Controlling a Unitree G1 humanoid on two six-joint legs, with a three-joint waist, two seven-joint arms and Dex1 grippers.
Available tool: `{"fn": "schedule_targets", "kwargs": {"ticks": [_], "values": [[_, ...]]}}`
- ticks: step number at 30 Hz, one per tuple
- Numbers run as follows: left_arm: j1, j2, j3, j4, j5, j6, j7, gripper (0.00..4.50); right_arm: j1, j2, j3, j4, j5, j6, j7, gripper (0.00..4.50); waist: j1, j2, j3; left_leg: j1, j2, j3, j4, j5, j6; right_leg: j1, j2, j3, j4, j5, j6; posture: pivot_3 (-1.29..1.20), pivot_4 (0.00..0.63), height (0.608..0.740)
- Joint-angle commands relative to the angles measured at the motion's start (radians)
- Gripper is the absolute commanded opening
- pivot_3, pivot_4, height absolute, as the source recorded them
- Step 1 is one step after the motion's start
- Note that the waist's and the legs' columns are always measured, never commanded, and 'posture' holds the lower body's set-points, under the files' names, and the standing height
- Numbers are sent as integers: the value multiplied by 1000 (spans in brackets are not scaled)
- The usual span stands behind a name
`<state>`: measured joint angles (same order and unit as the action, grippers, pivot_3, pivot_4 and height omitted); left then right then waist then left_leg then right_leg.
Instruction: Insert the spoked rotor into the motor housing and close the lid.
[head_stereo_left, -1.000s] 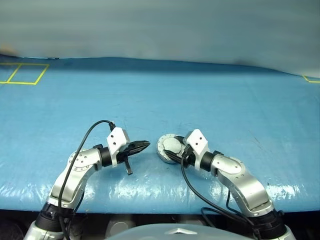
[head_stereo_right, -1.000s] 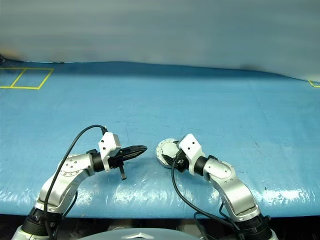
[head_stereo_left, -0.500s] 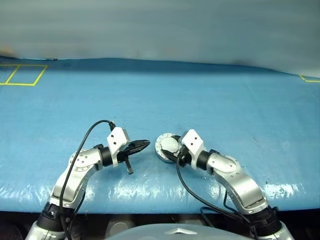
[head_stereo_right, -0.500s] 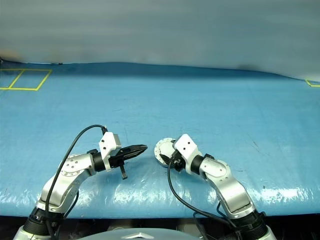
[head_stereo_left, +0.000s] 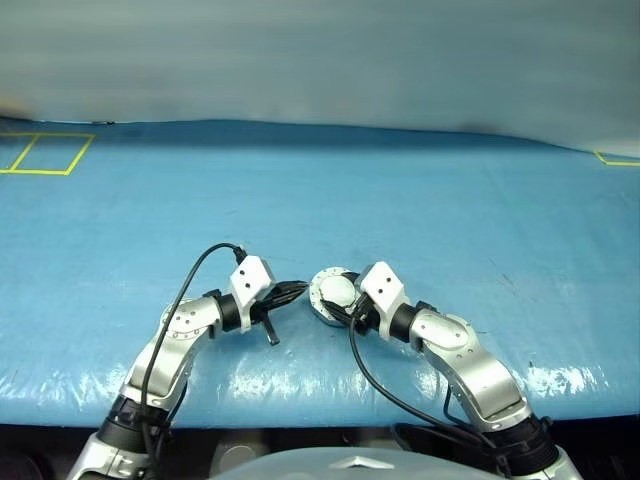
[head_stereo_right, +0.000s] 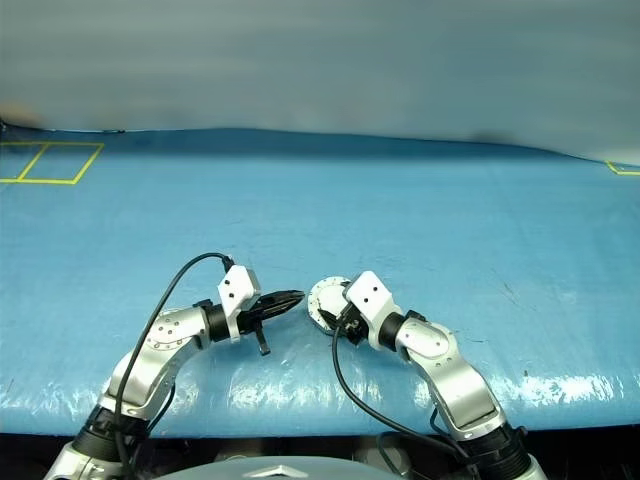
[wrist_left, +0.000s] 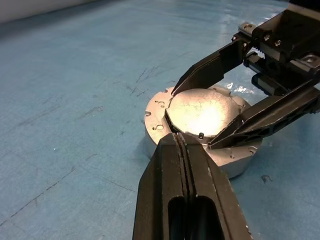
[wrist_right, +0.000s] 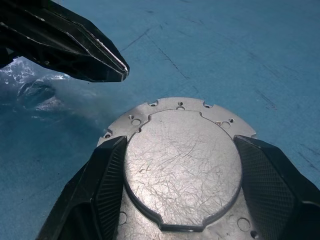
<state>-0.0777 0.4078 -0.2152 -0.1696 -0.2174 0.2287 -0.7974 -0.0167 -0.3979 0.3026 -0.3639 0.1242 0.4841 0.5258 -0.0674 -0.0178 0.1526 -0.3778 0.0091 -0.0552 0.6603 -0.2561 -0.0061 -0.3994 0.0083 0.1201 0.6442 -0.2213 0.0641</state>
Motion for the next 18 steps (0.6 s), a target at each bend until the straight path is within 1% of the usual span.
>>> {"fn": "schedule_targets", "kwargs": {"ticks": [1,7,13,18], "values": [[-34,-28,-15,26,7,-30,7,0,14,-7,6,30,-16,37,-6,3039,0,0,0,0,0,0,0,0,0,0,0,0,0,0,0,0,150,740],[-63,-23,-71,110,78,-60,-6,0,22,-10,4,19,-20,47,-14,3039,0,0,0,0,0,0,0,0,0,0,0,0,0,0,0,0,150,740],[-82,-67,-90,192,94,-108,-2,0,35,-2,-4,5,-12,58,-23,3039,4,0,-1,0,-1,0,0,0,0,0,-1,0,-1,0,0,0,150,740],[-95,-98,-102,239,106,-113,0,0,39,-1,-2,0,-20,60,-35,3039,8,-1,-2,0,-1,0,1,0,0,1,-1,0,-1,0,0,0,150,740]]}}
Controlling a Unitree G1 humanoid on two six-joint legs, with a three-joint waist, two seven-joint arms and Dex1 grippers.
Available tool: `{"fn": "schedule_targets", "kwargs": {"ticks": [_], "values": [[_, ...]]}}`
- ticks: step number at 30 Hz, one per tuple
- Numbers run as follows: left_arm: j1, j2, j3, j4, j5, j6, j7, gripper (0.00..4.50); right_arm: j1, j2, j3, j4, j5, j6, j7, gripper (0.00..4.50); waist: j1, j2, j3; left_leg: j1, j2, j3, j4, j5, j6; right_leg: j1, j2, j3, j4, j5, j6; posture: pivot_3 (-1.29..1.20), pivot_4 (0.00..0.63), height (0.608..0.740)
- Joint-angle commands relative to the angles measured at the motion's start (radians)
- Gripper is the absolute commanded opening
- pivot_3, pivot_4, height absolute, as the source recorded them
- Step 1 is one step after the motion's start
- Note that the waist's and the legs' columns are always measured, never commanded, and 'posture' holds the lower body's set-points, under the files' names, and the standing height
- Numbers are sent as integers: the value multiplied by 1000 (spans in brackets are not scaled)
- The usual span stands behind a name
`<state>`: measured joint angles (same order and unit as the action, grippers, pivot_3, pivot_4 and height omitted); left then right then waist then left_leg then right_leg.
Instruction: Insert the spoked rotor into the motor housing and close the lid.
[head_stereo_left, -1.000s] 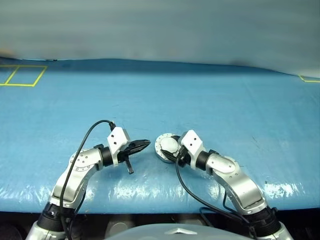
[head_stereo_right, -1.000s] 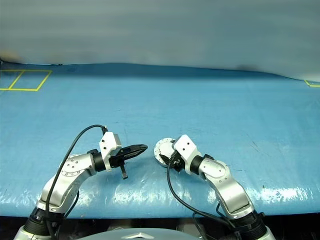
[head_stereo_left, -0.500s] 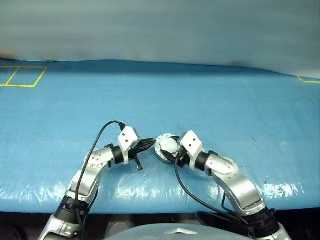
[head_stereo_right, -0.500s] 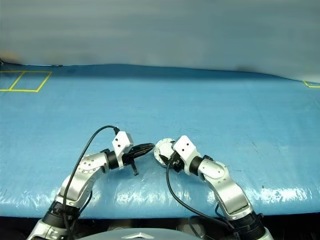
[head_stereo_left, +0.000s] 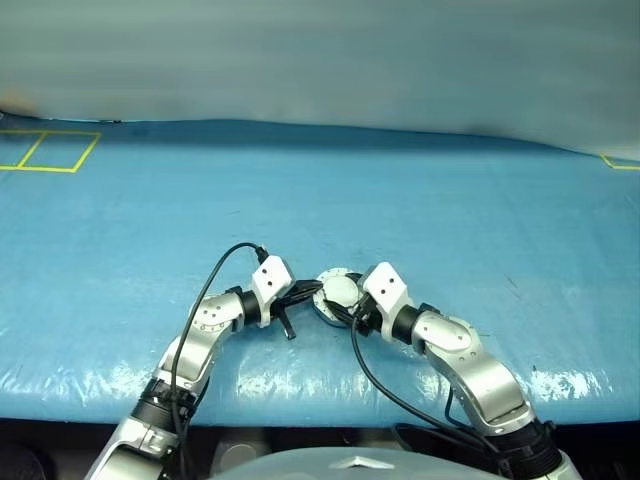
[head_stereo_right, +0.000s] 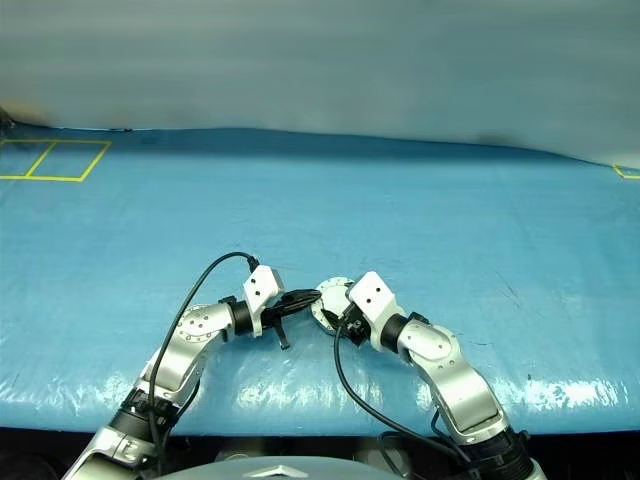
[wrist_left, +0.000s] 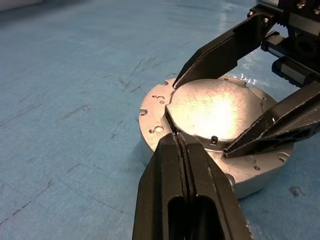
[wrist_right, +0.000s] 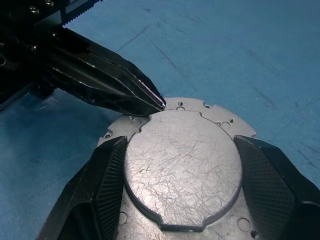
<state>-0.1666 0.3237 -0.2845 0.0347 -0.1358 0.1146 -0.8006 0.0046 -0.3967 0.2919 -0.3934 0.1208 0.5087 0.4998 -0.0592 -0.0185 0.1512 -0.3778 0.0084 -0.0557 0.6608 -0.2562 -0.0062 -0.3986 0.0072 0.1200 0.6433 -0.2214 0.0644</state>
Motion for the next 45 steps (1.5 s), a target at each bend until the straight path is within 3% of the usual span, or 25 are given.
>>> {"fn": "schedule_targets", "kwargs": {"ticks": [1,3,6,19,25,32,40,45], "values": [[-7,-12,-37,40,35,-4,4,0,18,-8,15,29,-27,21,-9,3039,0,0,-1,0,0,0,0,0,0,0,0,0,0,0,0,0,150,740],[-7,-10,-38,42,41,-9,1,0,20,-13,21,26,-37,8,-11,3769,0,-1,-1,0,0,0,0,0,0,0,0,0,0,0,0,0,150,740],[-5,-6,-39,40,46,-12,-5,0,22,10,-1,14,-26,22,-31,4481,3,0,-1,0,0,0,0,0,0,0,-1,0,0,0,0,0,150,740],[-6,1,-40,10,37,1,-19,0,35,70,-259,-158,169,-36,-46,4481,11,2,1,-7,-1,0,-2,0,0,-7,-1,0,-1,0,1,0,150,740],[-4,2,-43,10,42,-6,-17,0,105,131,-419,-136,483,203,-51,4481,19,2,1,-9,0,-1,-4,0,0,-10,-1,0,-1,-1,0,0,150,740],[1,6,-40,13,42,-11,-16,0,137,280,-679,32,926,390,-198,4481,20,3,1,-13,1,-1,-3,0,0,-13,-1,0,-1,-1,0,0,150,740],[0,8,-40,17,44,-13,-16,0,179,317,-668,135,988,434,-291,4481,16,5,0,-14,0,-1,-3,0,0,-14,0,0,-1,-1,0,0,150,740],[0,12,-41,20,49,-14,-18,0,185,335,-572,137,971,448,-273,4481,6,5,-3,-13,1,-1,-3,0,0,-13,0,0,-1,-1,0,0,150,740]]}}
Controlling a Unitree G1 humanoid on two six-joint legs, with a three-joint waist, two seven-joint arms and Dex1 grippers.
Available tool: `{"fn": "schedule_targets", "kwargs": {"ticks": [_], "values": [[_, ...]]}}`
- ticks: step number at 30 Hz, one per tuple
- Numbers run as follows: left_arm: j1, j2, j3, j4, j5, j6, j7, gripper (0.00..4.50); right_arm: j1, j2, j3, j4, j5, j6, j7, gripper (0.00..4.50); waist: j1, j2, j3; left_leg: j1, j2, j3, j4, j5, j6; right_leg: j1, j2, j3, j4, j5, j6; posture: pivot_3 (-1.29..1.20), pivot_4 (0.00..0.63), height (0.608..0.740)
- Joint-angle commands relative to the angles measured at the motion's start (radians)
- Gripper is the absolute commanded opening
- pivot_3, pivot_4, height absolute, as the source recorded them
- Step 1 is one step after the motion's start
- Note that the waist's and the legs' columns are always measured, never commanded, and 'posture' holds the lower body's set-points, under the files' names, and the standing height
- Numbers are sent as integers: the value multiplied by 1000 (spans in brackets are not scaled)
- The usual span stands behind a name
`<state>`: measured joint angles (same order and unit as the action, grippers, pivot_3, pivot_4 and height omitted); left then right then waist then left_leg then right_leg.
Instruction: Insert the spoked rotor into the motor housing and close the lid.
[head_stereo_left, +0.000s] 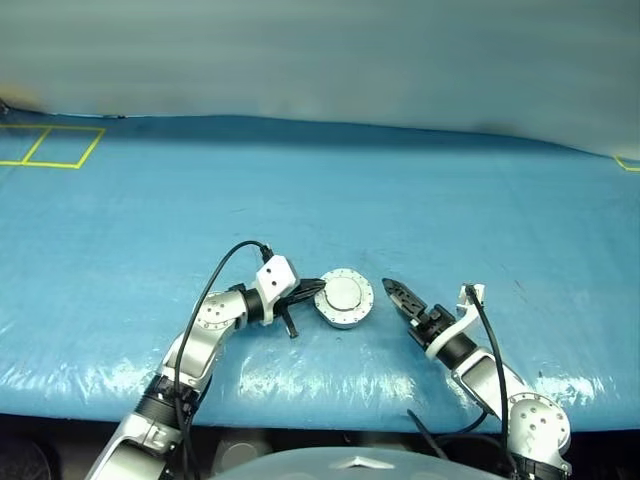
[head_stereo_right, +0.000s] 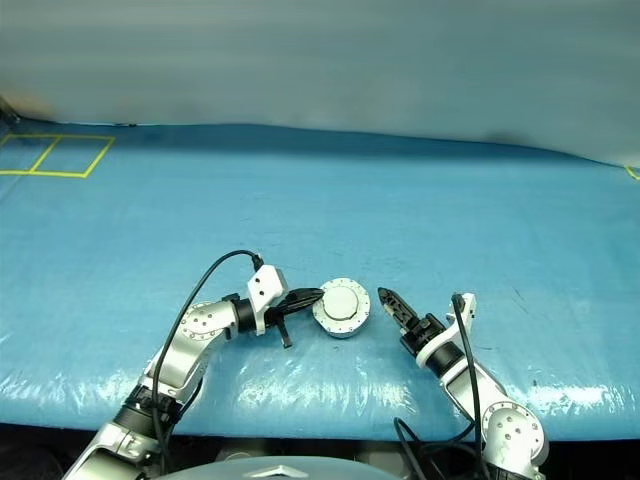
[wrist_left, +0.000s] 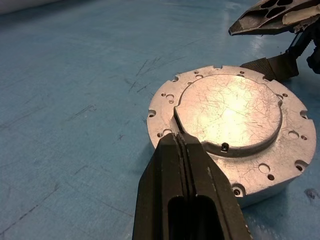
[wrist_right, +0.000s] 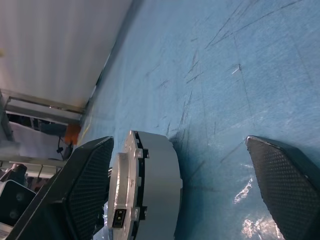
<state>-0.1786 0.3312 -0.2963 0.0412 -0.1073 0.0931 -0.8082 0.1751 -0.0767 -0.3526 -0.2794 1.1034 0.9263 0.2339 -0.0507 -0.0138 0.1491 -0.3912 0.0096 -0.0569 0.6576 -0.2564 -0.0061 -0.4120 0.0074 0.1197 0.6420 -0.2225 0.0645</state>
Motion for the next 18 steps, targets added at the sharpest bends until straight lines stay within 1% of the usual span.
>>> {"fn": "schedule_targets", "kwargs": {"ticks": [1,4,11,14,18], "values": [[12,5,-29,14,21,8,-9,0,12,15,90,20,-13,32,-2,4481,-5,0,-1,0,0,0,0,0,0,0,0,0,0,0,0,0,150,740],[12,7,-30,14,23,9,-8,0,-4,13,127,18,-18,22,5,4481,-9,0,-2,0,0,0,0,0,0,0,0,0,0,0,0,0,150,740],[15,8,-32,13,28,8,-7,0,-42,25,127,33,-1,-13,-2,4481,-10,0,-2,0,0,0,0,0,0,0,0,0,0,0,0,0,150,740],[19,6,-33,10,27,7,-6,0,-44,26,131,30,-19,-34,-6,3901,-10,1,-1,-1,0,0,0,0,0,-1,0,0,0,0,0,0,150,740],[21,6,-34,16,32,3,-4,0,-51,28,140,41,-25,-45,2,2603,-10,1,-1,-1,0,0,0,0,0,-1,-1,0,0,0,0,0,150,740]]}}
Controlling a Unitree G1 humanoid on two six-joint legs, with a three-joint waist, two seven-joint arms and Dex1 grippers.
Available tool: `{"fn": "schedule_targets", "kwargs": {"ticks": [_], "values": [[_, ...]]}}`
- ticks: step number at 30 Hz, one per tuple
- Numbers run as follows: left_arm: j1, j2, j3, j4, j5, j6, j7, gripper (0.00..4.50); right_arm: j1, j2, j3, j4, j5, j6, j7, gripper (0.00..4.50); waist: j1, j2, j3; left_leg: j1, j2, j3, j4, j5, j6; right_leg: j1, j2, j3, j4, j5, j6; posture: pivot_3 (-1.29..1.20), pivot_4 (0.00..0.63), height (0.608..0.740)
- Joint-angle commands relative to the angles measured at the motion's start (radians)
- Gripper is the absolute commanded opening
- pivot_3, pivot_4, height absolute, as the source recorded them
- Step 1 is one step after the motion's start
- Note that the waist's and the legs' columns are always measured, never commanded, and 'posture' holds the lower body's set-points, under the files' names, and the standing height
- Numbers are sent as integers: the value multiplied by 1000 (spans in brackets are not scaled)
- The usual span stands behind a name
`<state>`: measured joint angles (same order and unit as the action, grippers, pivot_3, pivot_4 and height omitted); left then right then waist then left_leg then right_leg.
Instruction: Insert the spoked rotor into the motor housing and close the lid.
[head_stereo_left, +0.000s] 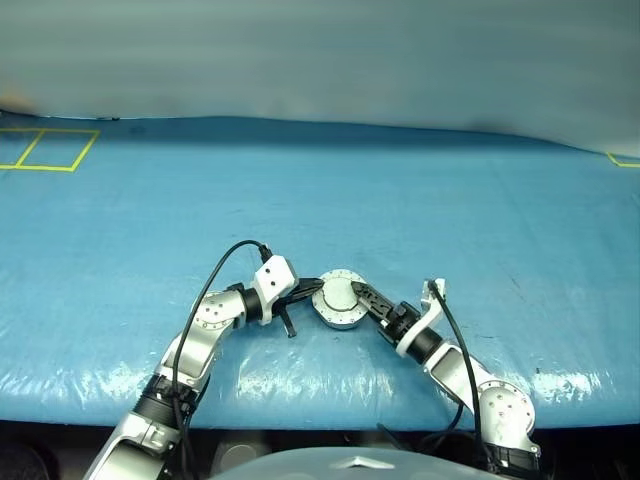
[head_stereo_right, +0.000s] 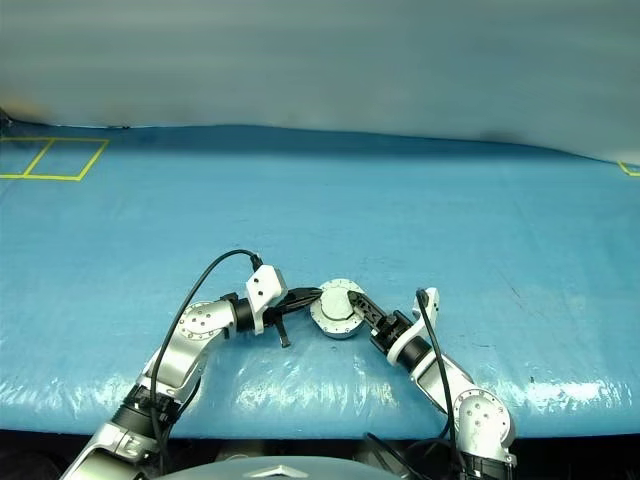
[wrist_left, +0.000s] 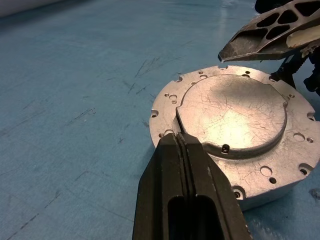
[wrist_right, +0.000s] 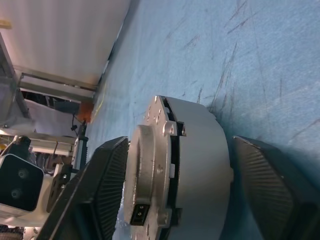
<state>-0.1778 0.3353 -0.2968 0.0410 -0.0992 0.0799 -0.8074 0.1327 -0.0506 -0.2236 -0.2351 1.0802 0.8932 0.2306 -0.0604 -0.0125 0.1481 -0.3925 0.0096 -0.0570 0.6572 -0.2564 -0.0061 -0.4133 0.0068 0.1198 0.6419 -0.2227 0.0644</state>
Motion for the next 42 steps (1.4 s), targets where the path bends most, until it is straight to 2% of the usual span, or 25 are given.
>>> {"fn": "schedule_targets", "kwargs": {"ticks": [1,5,16,21,23,25,29,32,38,42], "values": [[20,1,-34,16,23,16,-6,0,-10,1,20,-8,-5,-10,9,2256,0,0,0,0,0,0,0,0,0,0,0,0,0,0,0,0,150,740],[14,-1,-30,23,26,15,-7,0,-16,7,44,-14,-7,-16,18,1266,0,1,0,0,0,0,0,0,0,0,0,0,0,0,0,0,150,740],[21,-10,-12,5,-3,16,-15,0,-32,26,46,16,-44,-37,-16,1255,-5,1,0,1,0,0,0,0,0,0,0,0,0,0,0,0,150,740],[40,-36,49,-121,-177,98,-69,0,-43,31,49,28,-62,-44,-36,1255,-11,2,0,0,1,1,0,0,0,0,0,0,1,0,0,0,150,740],[51,-35,90,-216,-306,168,-104,0,-60,30,48,45,-86,-32,-87,1255,-13,2,1,-1,1,0,0,0,0,-2,1,0,1,0,0,0,150,740],[58,-15,119,-279,-369,217,-119,0,-71,44,31,60,-80,-38,-114,1255,-13,2,1,-2,2,0,-1,0,0,-3,0,0,1,0,0,0,150,740],[74,35,136,-327,-376,242,-111,0,-91,78,9,86,-108,-66,-200,1255,-21,3,1,1,1,1,-1,0,0,-1,2,1,1,0,0,0,150,740],[82,39,154,-318,-367,243,-73,0,-100,97,14,107,-117,-63,-237,1255,-23,4,1,2,1,1,-1,0,0,-1,3,0,2,0,-1,0,150,740],[92,38,153,-315,-337,233,-12,0,-119,108,37,153,-245,-146,-346,1255,-25,3,0,9,3,3,-1,0,0,4,1,3,1,0,-1,0,150,740],[97,39,147,-323,-338,237,0,0,-112,85,94,133,-296,-232,-269,1255,-25,3,-1,13,5,3,-2,0,0,4,-1,4,-1,-1,-1,0,150,740]]}}
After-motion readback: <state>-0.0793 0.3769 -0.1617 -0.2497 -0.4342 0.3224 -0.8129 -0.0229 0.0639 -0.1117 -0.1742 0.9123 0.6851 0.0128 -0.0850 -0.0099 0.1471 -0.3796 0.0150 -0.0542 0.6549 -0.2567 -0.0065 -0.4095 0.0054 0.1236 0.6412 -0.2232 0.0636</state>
